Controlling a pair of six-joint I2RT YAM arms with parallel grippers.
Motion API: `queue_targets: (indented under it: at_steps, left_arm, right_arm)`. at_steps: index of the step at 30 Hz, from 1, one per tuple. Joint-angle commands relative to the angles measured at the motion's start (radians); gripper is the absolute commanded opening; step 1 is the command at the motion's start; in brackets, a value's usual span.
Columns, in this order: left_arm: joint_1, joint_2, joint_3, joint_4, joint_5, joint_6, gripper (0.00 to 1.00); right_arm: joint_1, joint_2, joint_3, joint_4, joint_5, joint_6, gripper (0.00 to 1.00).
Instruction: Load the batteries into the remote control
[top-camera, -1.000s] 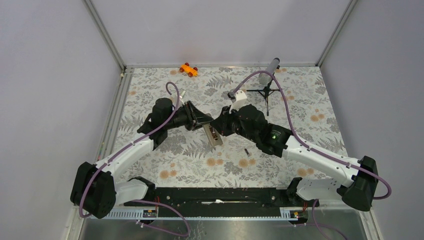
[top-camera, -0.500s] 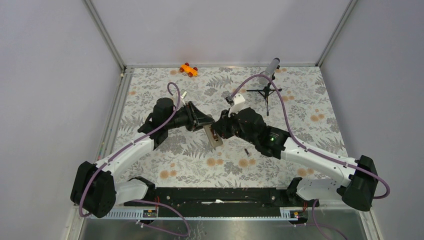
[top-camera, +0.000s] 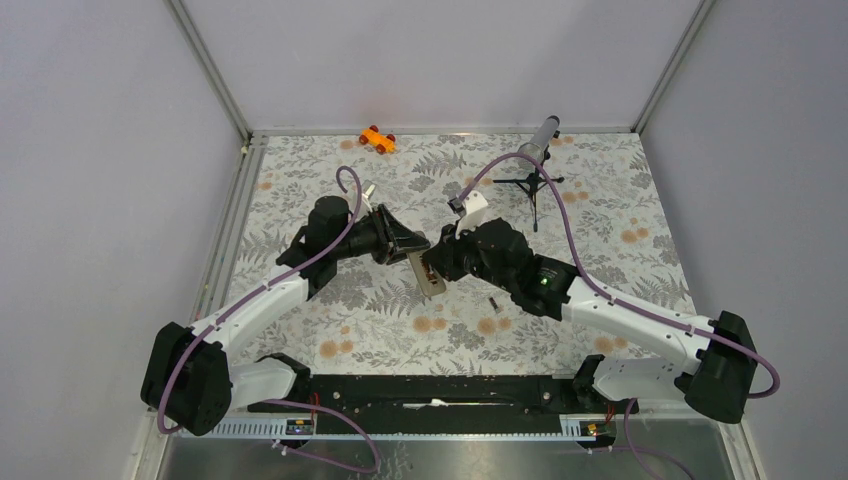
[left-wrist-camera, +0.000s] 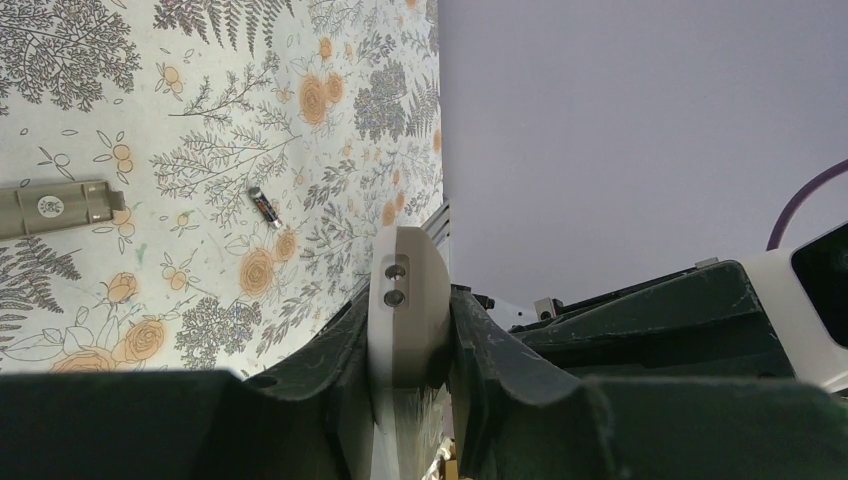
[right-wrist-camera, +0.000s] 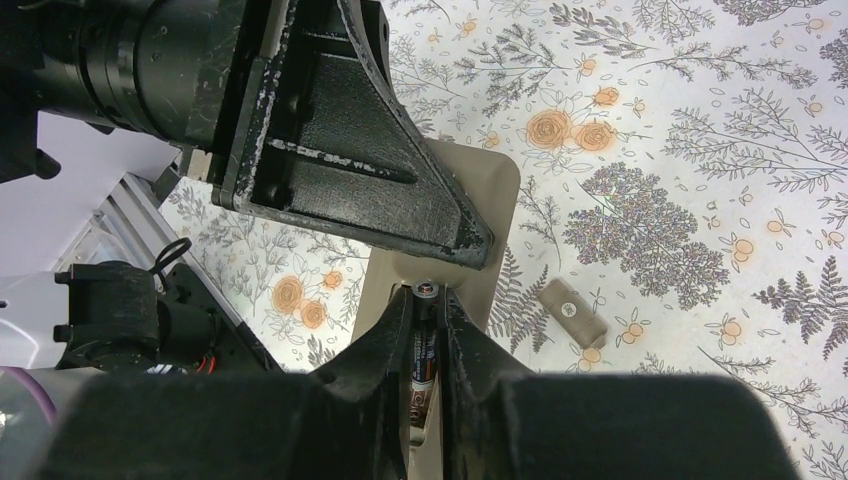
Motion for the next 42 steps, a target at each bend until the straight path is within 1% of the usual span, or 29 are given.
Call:
queue_targets:
  at_steps: [1,7,14,16,24,25,28,33,39,42]
  left_arm:
    - [-0.003,-0.003,0.058,0.02,0.001,-0.002,0.0]
    - [-0.003,0.006,0.067,0.019,-0.003,0.002,0.0]
    - [-0.003,0.012,0.072,0.016,-0.006,0.007,0.0]
    - [-0.003,0.013,0.074,0.011,-0.006,0.011,0.0]
    - [-0.003,0.015,0.084,0.011,0.021,0.013,0.0]
    - [-0.003,0.015,0.084,0.011,0.024,0.013,0.0]
    - [-0.003,0.016,0.087,0.007,0.027,0.017,0.0]
    - [-0.003,0.022,0.099,-0.005,0.026,0.023,0.0]
    - [-0.003,0.02,0.118,-0.061,0.032,0.06,0.0]
    - [-0.003,0.021,0.12,-0.062,0.032,0.06,0.0]
  right_arm:
    - [0.008,-0.029,-0.002,0.033,-0.031,-0.039,0.16]
    - [0.007,-0.041,0.018,0.014,-0.049,-0.035,0.2]
    - [0.006,-0.031,0.064,-0.016,-0.048,-0.04,0.22]
    - [0.005,-0.03,0.068,-0.049,-0.039,-0.046,0.23]
    - [0.006,-0.008,0.055,-0.033,-0.032,-0.057,0.23]
    - [0.007,-0.005,0.053,0.0,-0.032,-0.056,0.23]
    - [0.006,0.005,0.056,0.007,-0.031,-0.058,0.24]
    - [0.006,-0.006,0.04,0.005,-0.03,-0.061,0.29]
    - [0.006,-0.019,0.037,-0.011,-0.011,-0.074,0.3]
    - [0.006,-0.02,0.045,-0.013,-0.017,-0.068,0.36]
